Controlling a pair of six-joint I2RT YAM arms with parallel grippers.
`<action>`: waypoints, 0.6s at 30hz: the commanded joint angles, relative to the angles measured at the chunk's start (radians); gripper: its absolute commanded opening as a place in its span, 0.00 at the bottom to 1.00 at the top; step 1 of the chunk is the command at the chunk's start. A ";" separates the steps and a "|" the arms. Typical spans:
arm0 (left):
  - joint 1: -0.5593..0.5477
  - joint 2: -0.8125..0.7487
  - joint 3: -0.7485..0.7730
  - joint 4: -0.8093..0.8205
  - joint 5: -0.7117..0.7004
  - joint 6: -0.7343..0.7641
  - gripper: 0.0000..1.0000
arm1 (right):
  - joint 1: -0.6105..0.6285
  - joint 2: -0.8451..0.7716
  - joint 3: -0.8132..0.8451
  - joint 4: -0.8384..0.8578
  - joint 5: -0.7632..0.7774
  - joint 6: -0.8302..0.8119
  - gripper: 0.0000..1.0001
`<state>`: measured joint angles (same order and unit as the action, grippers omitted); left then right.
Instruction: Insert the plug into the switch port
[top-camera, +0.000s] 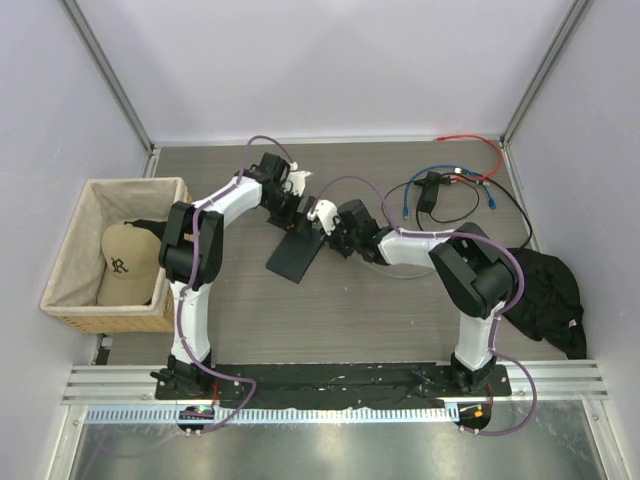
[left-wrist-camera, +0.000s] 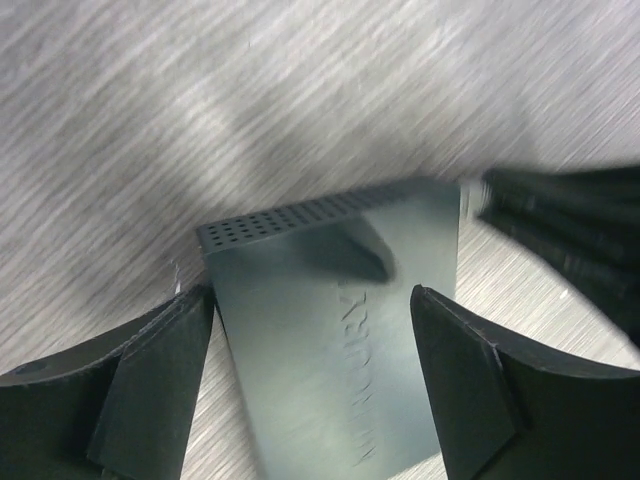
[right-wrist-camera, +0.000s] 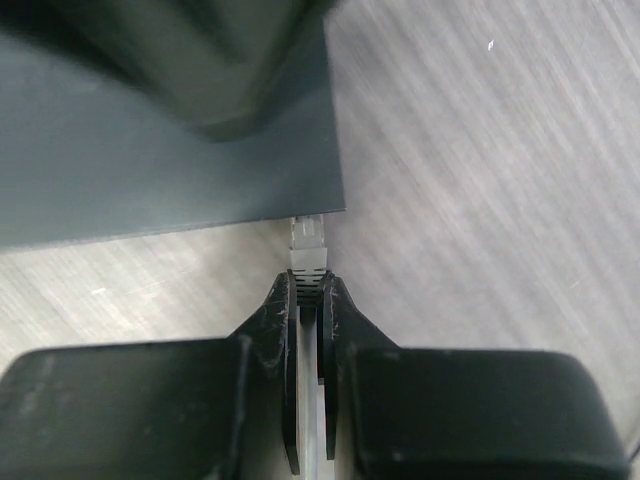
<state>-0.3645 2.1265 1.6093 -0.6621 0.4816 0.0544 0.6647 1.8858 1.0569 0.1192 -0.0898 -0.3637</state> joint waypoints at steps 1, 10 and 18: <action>-0.024 0.026 -0.003 0.088 0.107 -0.137 0.84 | 0.042 -0.096 -0.081 0.252 0.036 0.147 0.01; -0.025 0.026 -0.064 0.234 0.117 -0.283 0.84 | 0.065 -0.148 -0.207 0.341 0.188 0.328 0.01; -0.025 -0.031 -0.192 0.434 -0.069 -0.445 0.84 | 0.067 -0.134 -0.206 0.336 0.208 0.397 0.01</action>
<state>-0.3672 2.1162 1.5131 -0.3519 0.5159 -0.2707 0.7227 1.7901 0.8371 0.3435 0.0891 -0.0452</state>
